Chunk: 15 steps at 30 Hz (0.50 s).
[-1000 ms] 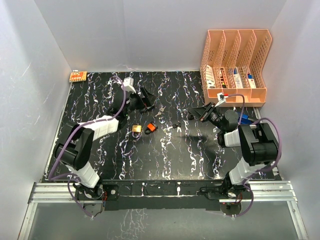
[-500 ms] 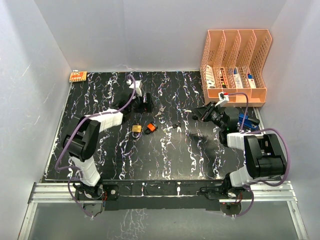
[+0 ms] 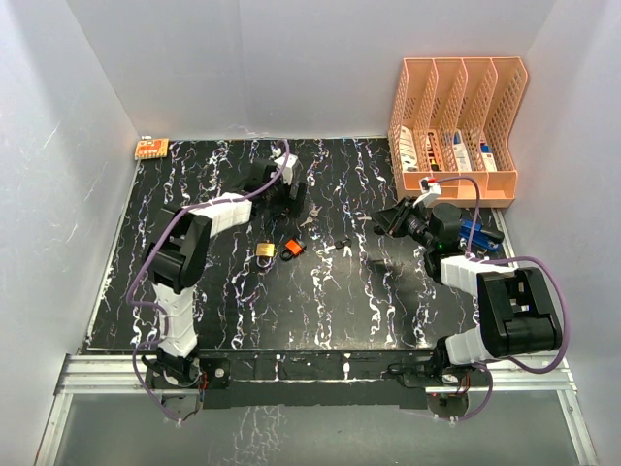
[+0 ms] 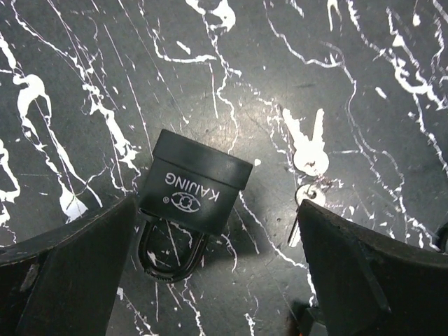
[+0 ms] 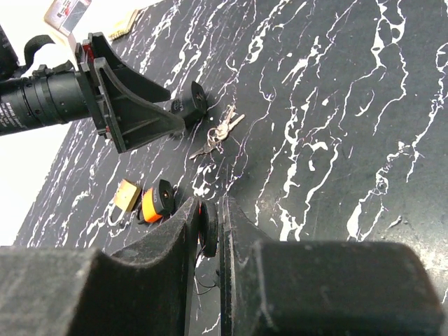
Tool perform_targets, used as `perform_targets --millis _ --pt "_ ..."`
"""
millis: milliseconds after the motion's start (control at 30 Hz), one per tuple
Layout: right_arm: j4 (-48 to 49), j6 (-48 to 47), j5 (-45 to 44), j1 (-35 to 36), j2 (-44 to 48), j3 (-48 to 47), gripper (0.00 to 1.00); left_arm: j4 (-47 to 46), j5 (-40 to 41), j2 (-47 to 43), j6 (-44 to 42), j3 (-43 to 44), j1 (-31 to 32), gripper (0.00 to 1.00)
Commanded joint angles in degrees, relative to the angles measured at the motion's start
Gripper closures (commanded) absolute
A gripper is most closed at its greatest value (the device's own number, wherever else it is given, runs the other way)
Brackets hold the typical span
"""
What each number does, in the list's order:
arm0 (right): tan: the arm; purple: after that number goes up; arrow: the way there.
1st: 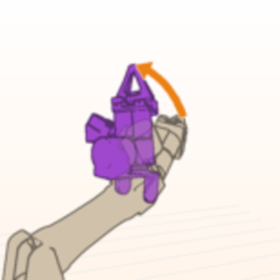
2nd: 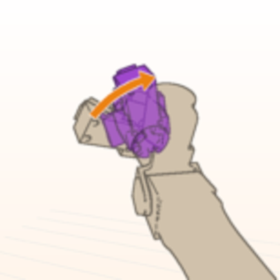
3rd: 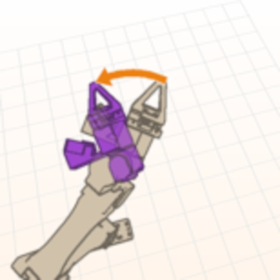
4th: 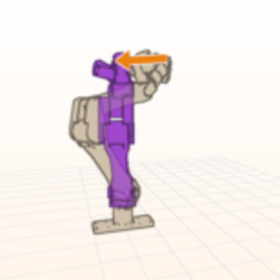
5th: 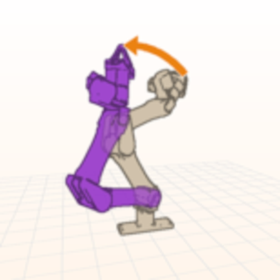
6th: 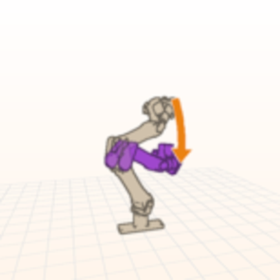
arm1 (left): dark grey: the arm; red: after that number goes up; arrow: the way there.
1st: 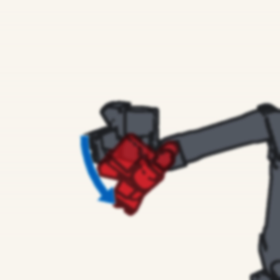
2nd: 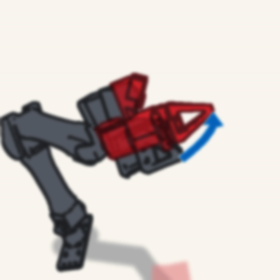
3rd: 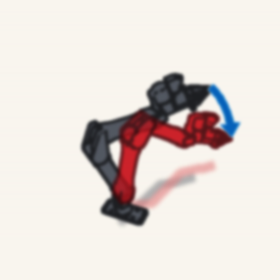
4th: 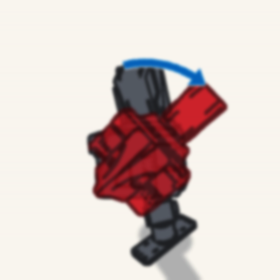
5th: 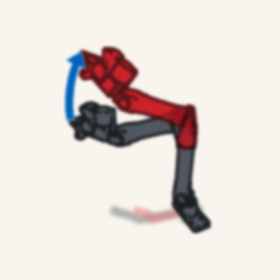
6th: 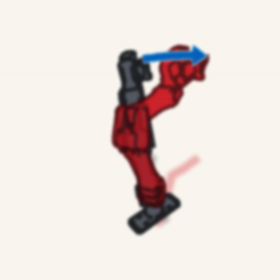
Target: Unlock with the key
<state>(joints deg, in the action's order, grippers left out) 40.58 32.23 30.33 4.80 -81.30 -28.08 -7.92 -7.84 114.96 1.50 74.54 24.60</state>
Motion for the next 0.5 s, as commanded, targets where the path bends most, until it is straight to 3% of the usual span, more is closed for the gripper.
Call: perform_targets --millis 0,467 --pt "0.53 -2.07 -0.88 0.25 1.74 -2.86 1.0 4.65 -1.11 -0.34 -4.76 2.56 -0.01 0.02" --pt "0.47 -2.17 0.0 0.4 1.51 -3.13 1.0 7.34 -3.91 2.9 -10.09 5.09 -2.27 0.02"
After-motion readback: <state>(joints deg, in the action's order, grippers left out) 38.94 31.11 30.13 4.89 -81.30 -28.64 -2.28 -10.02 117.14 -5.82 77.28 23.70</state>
